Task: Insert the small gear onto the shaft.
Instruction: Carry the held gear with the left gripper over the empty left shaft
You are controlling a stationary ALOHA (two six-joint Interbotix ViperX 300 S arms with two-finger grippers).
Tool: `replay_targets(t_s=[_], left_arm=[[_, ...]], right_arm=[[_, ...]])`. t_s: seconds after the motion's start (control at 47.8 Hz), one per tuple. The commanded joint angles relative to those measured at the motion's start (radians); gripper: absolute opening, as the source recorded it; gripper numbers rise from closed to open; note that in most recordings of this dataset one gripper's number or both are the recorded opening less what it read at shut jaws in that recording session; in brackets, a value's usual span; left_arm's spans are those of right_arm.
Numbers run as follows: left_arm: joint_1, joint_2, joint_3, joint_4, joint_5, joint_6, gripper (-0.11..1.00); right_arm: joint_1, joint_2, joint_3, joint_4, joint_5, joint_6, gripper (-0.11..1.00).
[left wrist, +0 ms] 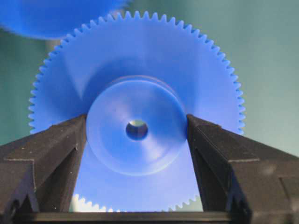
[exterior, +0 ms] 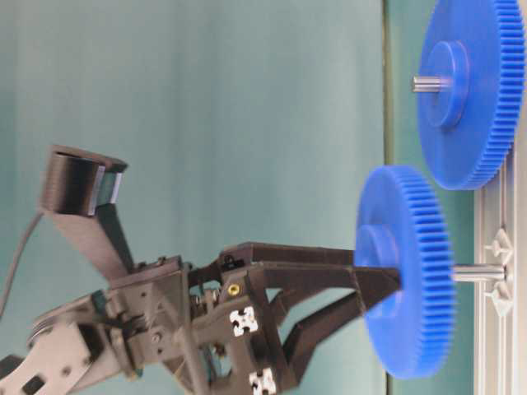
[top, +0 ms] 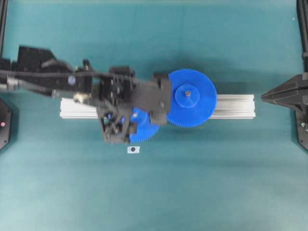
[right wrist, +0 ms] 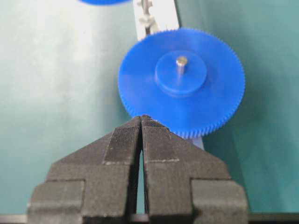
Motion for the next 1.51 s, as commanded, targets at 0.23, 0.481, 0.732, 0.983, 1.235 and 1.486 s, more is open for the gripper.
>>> replay_targets(t_s=[0.23, 0.481, 0.732, 0.983, 1.235, 1.486], left_arm=[[0.046, -0.02, -0.002, 0.003, -0.008, 0.061, 0.72], [0.066, 0.011, 0.029, 0.003, -0.063, 0.078, 0.72], [0.067, 0.055, 0.04, 0.002, -0.095, 0.071, 0.71], [0.067, 0.06, 0.051, 0.003, -0.094, 0.066, 0.72], [0.067, 0.005, 0.071, 0.003, -0.02, 0.066, 0.72], [0.067, -0.026, 0.086, 0.003, 0.008, 0.067, 0.72]], right_arm=[[-0.003, 0.003, -0.005, 0.0, -0.021, 0.009, 0.03], [-0.011, 0.003, 0.003, 0.0, -0.052, 0.009, 0.03], [-0.017, 0.003, 0.005, 0.0, -0.051, 0.009, 0.03], [-0.017, 0.003, 0.005, 0.0, -0.051, 0.009, 0.03], [-0.017, 0.003, 0.005, 0.0, -0.052, 0.009, 0.03], [-0.028, 0.003, 0.006, 0.0, -0.052, 0.009, 0.03]])
